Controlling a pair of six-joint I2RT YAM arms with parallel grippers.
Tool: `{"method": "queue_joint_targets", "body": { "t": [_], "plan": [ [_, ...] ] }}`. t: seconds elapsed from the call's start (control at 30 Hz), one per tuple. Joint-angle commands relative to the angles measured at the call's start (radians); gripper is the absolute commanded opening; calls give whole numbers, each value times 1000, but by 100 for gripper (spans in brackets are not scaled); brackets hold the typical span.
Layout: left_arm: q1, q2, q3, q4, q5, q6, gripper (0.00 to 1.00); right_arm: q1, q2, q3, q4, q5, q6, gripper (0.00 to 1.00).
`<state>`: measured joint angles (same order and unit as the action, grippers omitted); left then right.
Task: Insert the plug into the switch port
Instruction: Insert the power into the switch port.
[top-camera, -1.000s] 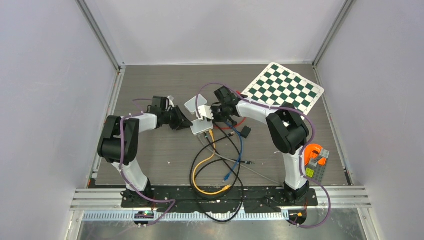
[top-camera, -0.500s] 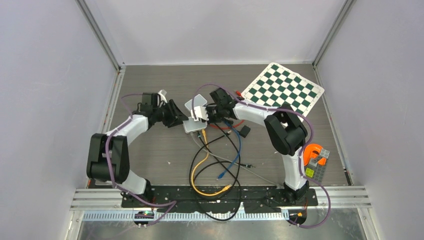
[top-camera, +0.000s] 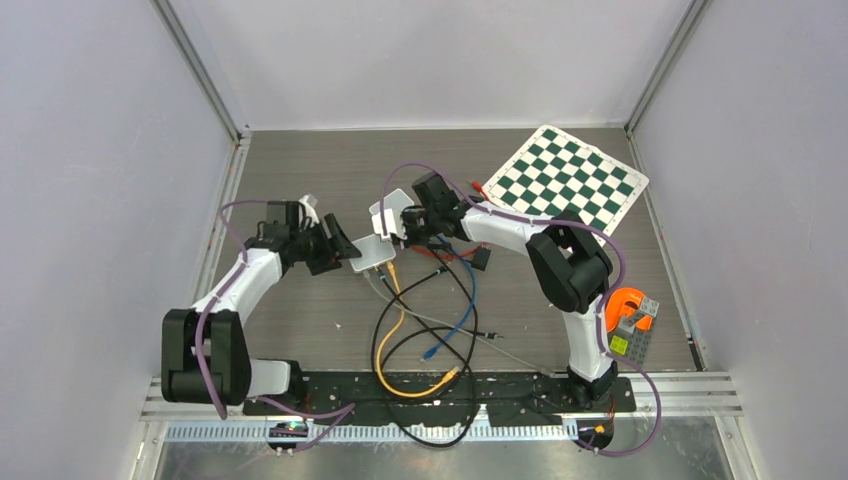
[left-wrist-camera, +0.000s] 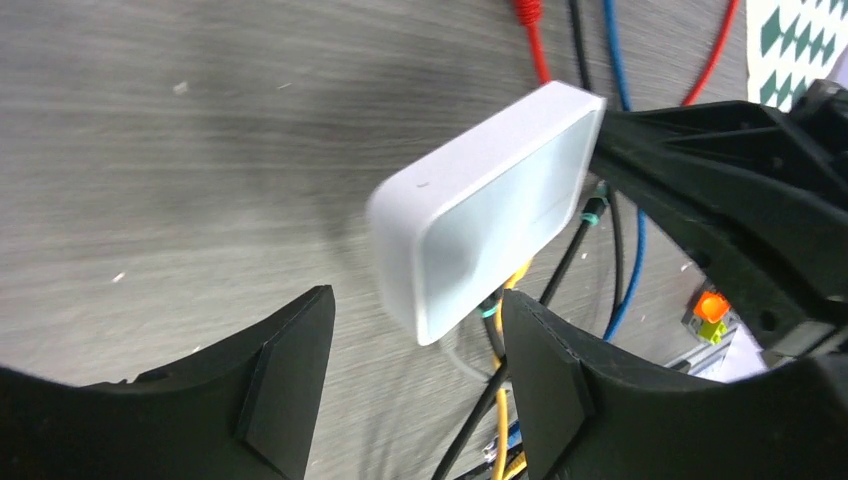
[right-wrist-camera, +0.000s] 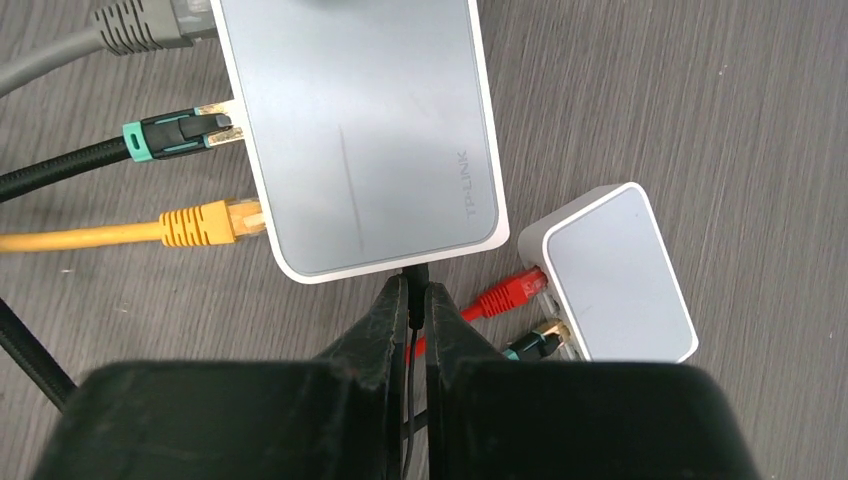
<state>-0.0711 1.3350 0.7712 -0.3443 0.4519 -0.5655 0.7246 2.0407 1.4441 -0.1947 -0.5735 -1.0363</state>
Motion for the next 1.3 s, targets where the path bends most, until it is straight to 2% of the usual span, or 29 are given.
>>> {"method": "queue_joint_targets", "body": {
  "t": [0.0, 0.1, 0.2, 0.3, 0.47, 0.7, 0.93, 1.03, 1.17, 1.23, 1.27],
  "plan": [
    [55, -82, -35, -57, -46, 28, 65, 8, -30, 46, 77, -73, 68, 5],
    [59, -120, -67, -40, -31, 4, 65, 19, -19, 68, 83, -51, 96, 5],
    [59, -143, -133, 55, 43, -48, 65, 32, 11, 99, 74, -33, 120, 5],
    [59, -162, -194, 129, 81, -57, 67, 33, 22, 115, 81, -66, 157, 5],
    [66, -139, -205, 168, 131, -25, 70, 31, 15, 98, 110, -124, 176, 5],
    [160, -168, -256, 335, 221, -83, 76, 16, 8, 105, 84, -198, 175, 5],
    [172, -139, -294, 516, 293, -167, 74, 13, 2, 118, 56, -247, 175, 5],
    [172, -111, -300, 557, 319, -187, 69, 11, 0, 117, 54, -267, 180, 5],
    [172, -95, -313, 644, 349, -245, 47, 10, -8, 116, 32, -251, 186, 8],
    [172, -94, -305, 647, 352, -257, 32, 8, -28, 104, 30, -213, 206, 26],
    [172, -95, -301, 645, 351, -261, 25, 6, -53, 96, 40, -195, 222, 41]
  ]
}}
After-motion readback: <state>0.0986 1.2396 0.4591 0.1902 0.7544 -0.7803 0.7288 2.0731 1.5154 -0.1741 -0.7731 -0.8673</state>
